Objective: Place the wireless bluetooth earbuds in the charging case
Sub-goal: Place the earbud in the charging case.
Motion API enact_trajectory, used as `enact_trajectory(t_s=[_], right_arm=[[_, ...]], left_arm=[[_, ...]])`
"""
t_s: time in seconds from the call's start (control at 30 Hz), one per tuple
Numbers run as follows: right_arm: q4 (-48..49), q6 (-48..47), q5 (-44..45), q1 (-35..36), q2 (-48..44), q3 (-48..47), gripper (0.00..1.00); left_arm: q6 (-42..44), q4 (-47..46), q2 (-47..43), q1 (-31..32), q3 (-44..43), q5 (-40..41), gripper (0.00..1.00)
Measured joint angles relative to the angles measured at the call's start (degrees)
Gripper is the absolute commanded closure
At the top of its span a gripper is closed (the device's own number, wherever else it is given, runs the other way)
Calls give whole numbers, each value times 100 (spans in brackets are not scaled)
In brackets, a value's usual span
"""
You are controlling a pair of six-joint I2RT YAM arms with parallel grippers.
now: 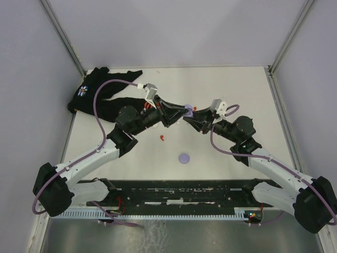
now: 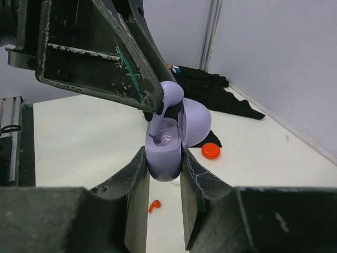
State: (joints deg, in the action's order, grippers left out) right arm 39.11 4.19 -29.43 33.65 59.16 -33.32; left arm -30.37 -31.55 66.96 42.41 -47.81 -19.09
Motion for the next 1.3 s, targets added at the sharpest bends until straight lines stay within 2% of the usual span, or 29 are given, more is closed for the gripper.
enact_trajectory(t_s=[0.83,1.07,1.3], right_arm=[[46,7,262,37,15,2,93],[39,7,291,37,15,2,93],[70,4,321,44,15,2,94]], left_arm=[[-4,-190,-66,273,321,857,83],[-55,-179,-76,306,323,955,74],[-188,0,-212,308,326,944,59]])
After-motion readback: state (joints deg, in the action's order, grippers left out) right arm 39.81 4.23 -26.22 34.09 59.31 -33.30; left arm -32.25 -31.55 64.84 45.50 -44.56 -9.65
